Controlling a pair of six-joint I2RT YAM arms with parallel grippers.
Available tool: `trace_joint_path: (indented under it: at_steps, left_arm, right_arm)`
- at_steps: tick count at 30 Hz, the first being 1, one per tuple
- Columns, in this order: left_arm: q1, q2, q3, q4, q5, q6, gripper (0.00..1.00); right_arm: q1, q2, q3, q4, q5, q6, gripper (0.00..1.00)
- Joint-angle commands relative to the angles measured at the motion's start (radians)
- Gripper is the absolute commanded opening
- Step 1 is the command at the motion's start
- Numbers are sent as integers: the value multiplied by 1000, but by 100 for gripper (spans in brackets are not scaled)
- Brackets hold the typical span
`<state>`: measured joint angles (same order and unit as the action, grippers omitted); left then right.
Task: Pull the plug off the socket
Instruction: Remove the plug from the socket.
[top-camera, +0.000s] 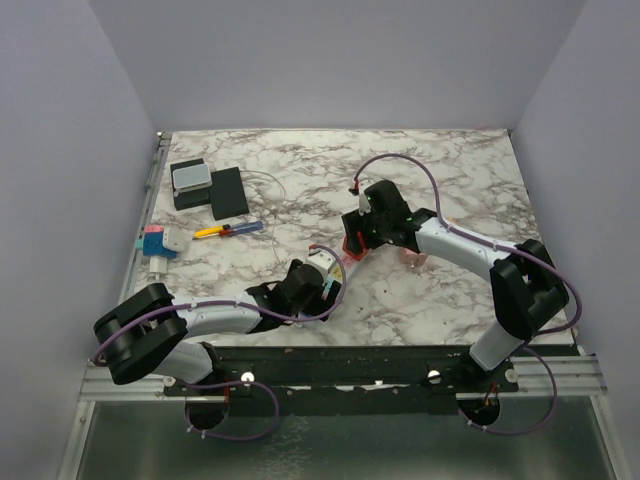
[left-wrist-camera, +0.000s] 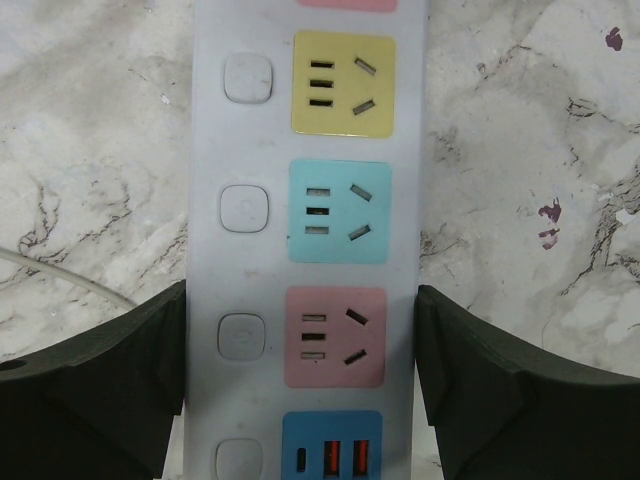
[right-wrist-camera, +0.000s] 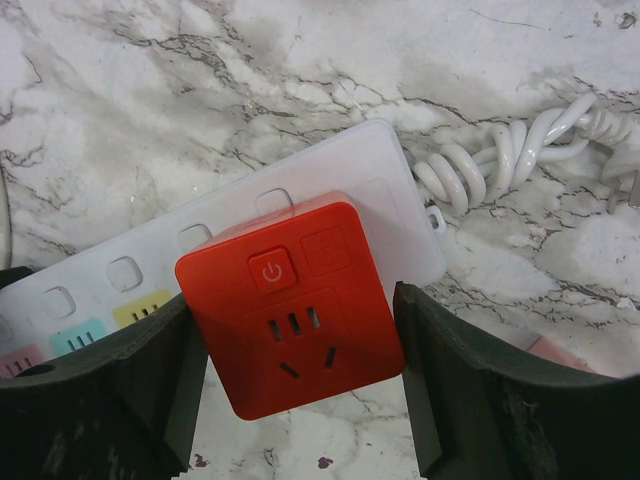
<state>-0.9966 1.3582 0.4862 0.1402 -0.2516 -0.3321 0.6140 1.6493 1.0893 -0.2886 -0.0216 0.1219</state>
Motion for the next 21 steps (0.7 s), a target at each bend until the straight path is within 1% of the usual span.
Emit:
trace_joint_path:
  at_steps: [1,8,15,21]
  left_arm:
    - [21,25,-8,-90,-46,-70,0]
    - [21,27,-6,-90,-44,-69,0]
    - [21,25,-9,-90,-44,-70,0]
    - [23,22,-9,-90,-44,-70,0]
  right_arm:
    - [-13,-57,-19,16,-10,141,1]
    - [54,-72,-40,18,18,180,1]
    - [146,-43,-12,-4,140,203,1]
    - [163,-28,0,-17,178,216,1]
